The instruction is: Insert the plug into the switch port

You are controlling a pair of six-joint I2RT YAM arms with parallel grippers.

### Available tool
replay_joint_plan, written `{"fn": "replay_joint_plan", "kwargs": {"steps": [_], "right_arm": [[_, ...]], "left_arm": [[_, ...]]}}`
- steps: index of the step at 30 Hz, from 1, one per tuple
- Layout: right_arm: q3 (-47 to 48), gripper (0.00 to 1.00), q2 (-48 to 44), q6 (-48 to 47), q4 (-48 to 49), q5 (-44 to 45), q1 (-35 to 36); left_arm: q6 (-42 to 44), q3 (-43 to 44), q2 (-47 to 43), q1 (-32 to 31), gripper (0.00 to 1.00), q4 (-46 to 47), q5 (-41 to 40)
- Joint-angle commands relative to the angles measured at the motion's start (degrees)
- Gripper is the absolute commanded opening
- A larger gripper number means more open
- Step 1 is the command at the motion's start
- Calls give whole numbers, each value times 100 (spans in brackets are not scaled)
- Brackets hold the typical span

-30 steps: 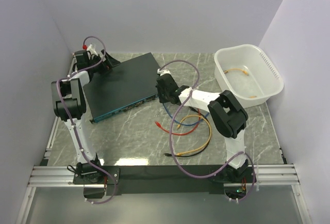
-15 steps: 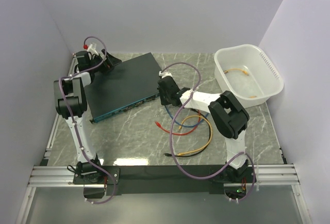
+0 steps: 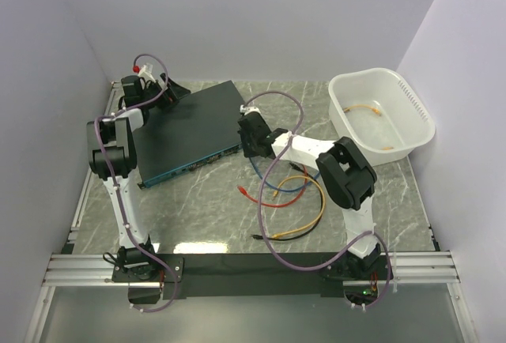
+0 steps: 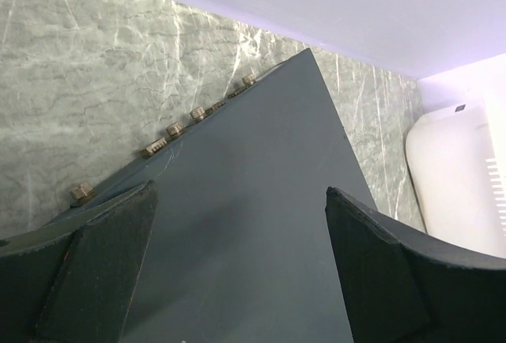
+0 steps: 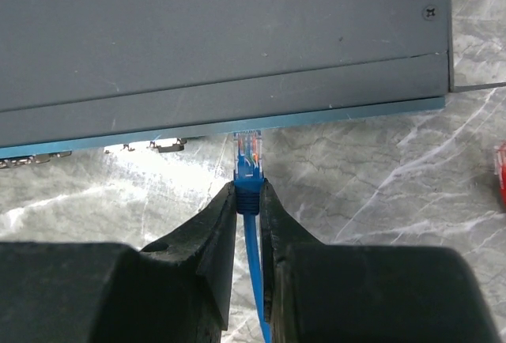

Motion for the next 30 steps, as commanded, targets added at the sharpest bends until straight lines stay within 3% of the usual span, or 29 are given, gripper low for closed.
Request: {"fn": "replay_joint_plan", "kwargs": {"steps": [1,10,30], "right_arm": [[345,0,199,75,222,-16,88],[-104,0,-109,206,354,28,194],[547,0,208,-48,-77,300,-17]], "left_arm": [[88,115,239,-8,95,-275,93],[26,265,363,19,94,-336,173],[0,273,398,36,93,-327,216]]}}
